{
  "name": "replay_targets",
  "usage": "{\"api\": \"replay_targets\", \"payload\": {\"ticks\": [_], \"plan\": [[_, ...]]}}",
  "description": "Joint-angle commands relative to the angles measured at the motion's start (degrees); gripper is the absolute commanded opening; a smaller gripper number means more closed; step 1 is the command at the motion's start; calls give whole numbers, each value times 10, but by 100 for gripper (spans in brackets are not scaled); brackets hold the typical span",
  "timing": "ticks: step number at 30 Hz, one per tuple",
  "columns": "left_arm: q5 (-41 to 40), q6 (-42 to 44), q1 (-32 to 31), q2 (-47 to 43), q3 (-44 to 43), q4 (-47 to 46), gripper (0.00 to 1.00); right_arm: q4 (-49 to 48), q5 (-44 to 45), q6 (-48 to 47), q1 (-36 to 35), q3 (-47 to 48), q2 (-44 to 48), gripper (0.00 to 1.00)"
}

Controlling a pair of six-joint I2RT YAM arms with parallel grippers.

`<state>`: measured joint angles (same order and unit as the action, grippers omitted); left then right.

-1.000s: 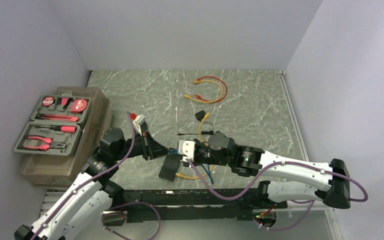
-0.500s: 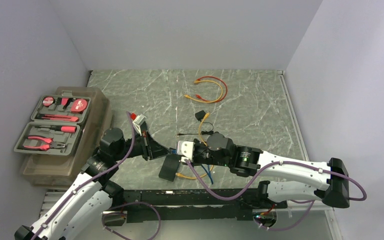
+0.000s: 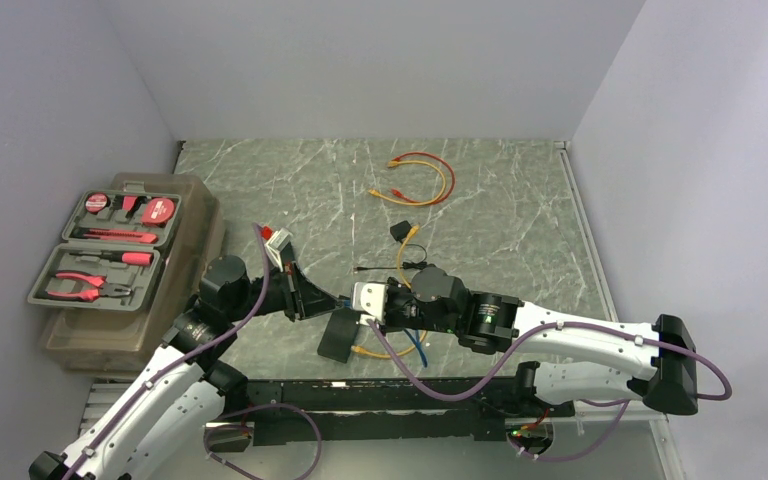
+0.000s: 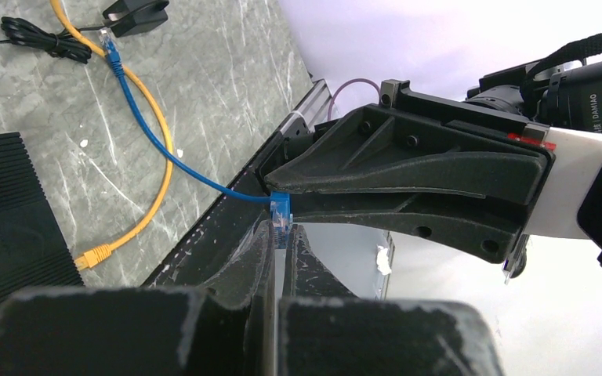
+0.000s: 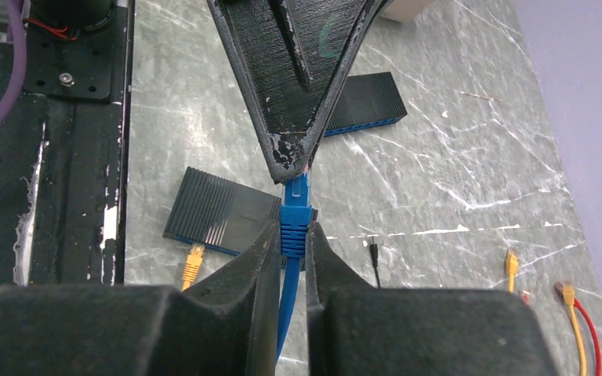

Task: Insert the plug into the switch port
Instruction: Pick up the connector from the center of the board, then insert the connector into the switch port.

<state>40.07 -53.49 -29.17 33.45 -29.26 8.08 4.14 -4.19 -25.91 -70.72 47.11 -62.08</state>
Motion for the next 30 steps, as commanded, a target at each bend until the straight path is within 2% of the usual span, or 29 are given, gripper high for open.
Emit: {"api": "replay_targets", "payload": {"ticks": [1,2,6,9,15,16,20,21,23,30], "plan": [[8,-4,3,-7,3,-22,0,-29,3,-7,-8,6,-4,5],[9,-5,4,-7,3,-22,0,-27,4,-9,-8,7,-4,0],[12,-5,3,-5,4,-28,2,-24,12,-8,-10,9,-7,0],[7,0,4,-8,7,-27,31,-19,16,-2,-10,7,-1,0],[-49,40,3,-17,-9,31,70,-4,41,22,-10,-6,9,0],[-62,49,4,-19,-13,46,73,-1,56,28,-10,-11,14,0],[-126,86,3,-23,-24,102,80,28,80,60,-10,-19,21,0],[-141,92,3,-22,-23,111,88,40,85,70,-10,-19,21,0],[-165,106,3,-20,-17,122,96,64,93,92,-10,-20,21,0],[-224,116,3,-4,36,104,99,132,104,181,-10,-12,9,0]]}}
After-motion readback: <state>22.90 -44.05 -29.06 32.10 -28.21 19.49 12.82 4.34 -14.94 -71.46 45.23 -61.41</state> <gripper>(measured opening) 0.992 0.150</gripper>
